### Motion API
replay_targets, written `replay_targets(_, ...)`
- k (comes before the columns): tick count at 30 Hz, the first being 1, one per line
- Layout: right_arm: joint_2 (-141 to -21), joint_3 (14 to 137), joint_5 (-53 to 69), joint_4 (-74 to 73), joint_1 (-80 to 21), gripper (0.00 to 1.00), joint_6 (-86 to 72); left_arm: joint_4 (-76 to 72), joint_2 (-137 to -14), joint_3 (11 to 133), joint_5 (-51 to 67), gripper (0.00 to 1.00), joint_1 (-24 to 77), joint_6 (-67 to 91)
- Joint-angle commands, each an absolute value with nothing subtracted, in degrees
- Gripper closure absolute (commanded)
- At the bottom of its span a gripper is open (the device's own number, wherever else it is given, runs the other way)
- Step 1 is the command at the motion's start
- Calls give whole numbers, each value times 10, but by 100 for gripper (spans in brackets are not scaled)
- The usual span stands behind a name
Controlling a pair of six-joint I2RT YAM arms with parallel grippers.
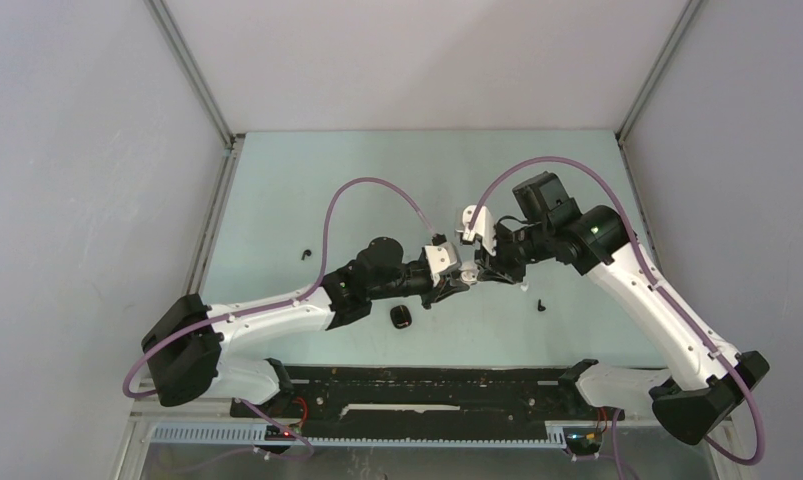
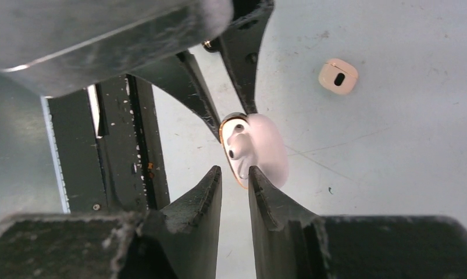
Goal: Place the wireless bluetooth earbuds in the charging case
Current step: Place the earbud in the charging case.
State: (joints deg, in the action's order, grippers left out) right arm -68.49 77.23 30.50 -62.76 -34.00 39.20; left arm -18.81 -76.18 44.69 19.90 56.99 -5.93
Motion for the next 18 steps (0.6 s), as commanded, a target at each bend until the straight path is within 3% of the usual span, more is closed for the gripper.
replay_targets(1, -676, 795, 343, -647, -344, 74, 414, -219, -753, 453, 207, 100, 566, -48)
replay_targets(8, -679, 794, 306, -613, -344, 74, 398, -220, -750, 452, 208, 100, 566, -47)
replay_targets(18, -686, 793, 347, -618, -353, 72, 398, -220, -747, 452, 207, 100, 566, -46)
